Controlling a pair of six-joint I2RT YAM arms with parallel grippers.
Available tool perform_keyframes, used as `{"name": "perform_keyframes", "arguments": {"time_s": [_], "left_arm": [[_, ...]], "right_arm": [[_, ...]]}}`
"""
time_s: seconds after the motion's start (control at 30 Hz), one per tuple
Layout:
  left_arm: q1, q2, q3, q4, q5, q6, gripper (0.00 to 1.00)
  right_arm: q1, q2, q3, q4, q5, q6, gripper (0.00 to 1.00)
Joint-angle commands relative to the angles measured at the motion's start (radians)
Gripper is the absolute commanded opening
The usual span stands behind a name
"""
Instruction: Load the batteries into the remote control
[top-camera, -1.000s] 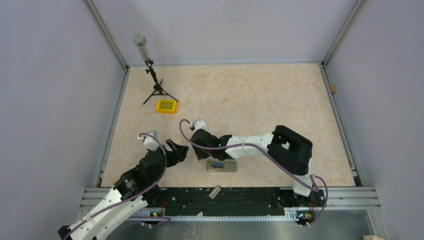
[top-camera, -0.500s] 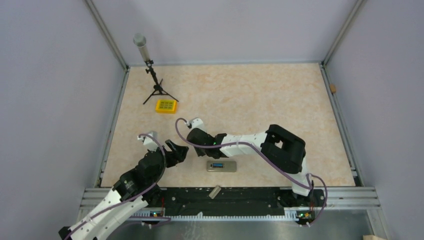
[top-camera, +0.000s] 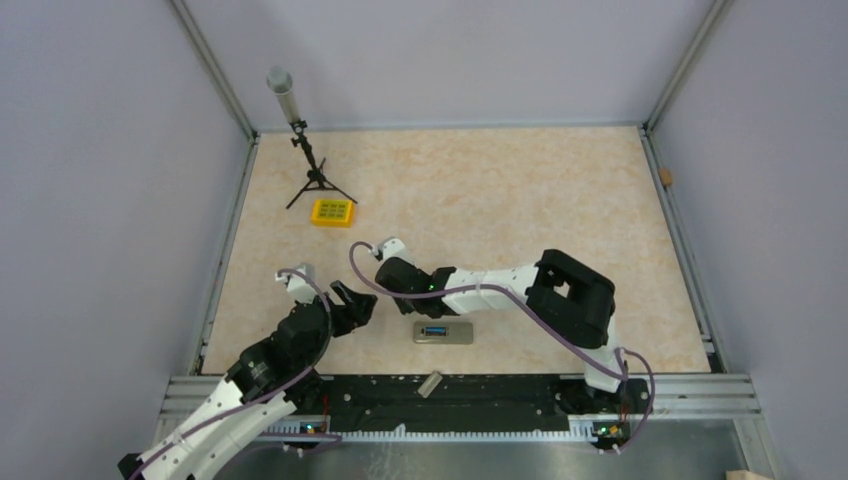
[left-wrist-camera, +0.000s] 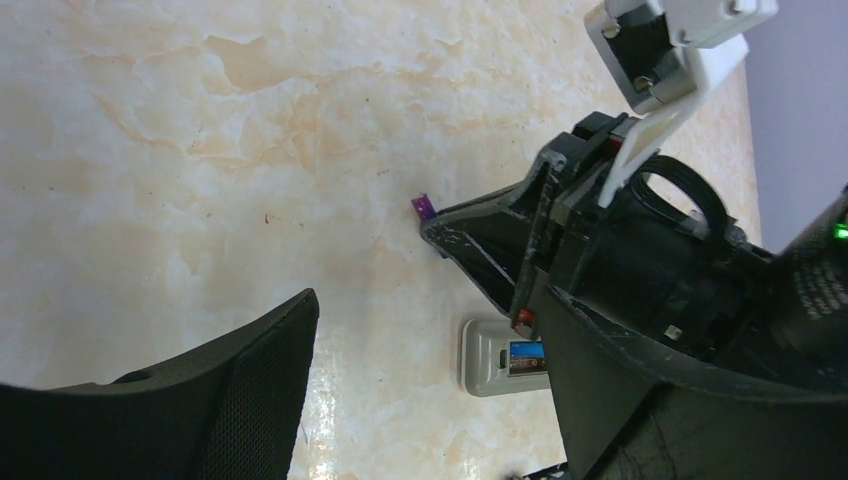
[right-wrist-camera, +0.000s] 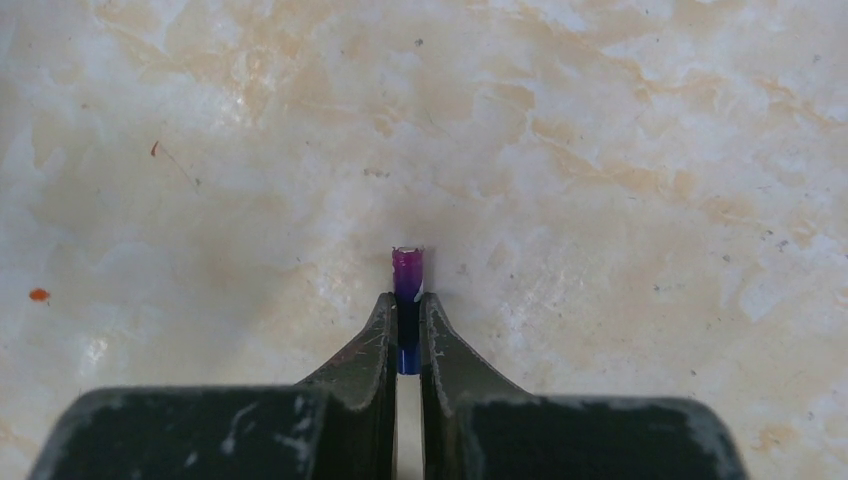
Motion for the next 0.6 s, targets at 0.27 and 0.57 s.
{"name": "perform_keyframes", "arguments": {"time_s": [0.27, 0.57], "left_arm": [[0.0, 0.075, -0.018, 0.058, 0.039, 0.0, 0.81], [0.0, 0.127, -0.022, 0.102, 0.054, 0.023, 0.81]], "right_arm": [[0.01, -0.384, -0.155, -0.13, -0.099, -0.247, 0.0], [0.01, -0.542, -0.339, -0.181, -0.256, -0.482, 0.0]]}}
